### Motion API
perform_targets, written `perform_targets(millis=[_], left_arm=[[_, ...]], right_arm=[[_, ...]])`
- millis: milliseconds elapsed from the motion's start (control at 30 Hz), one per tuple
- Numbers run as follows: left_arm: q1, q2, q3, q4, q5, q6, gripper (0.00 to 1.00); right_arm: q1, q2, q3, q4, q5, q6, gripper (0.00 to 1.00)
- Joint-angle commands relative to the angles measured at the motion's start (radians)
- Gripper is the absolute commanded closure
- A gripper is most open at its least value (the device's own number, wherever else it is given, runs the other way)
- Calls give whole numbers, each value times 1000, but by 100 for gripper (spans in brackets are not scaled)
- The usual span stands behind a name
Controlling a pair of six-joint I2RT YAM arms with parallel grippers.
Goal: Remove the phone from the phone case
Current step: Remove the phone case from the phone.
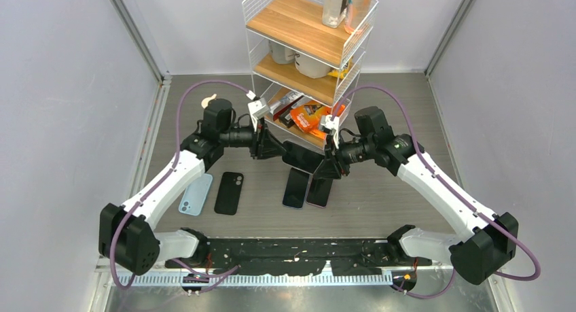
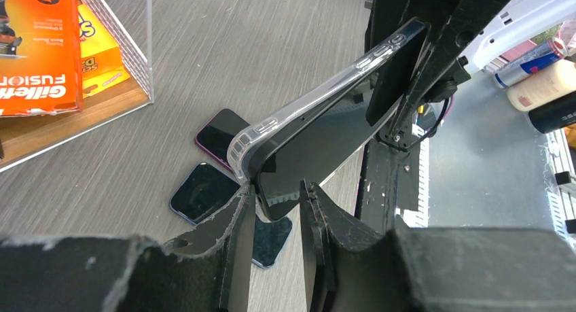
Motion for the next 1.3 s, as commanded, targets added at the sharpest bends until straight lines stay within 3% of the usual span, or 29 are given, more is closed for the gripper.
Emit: perform_targets(millis=[0, 1267], left_arm=[[-103, 33, 2, 227, 138, -53, 68], [-114, 124, 13, 299, 197, -242, 71]], right_arm=[[77, -23, 32, 262, -333, -62, 94], [141, -24, 86, 79, -222, -257, 94]])
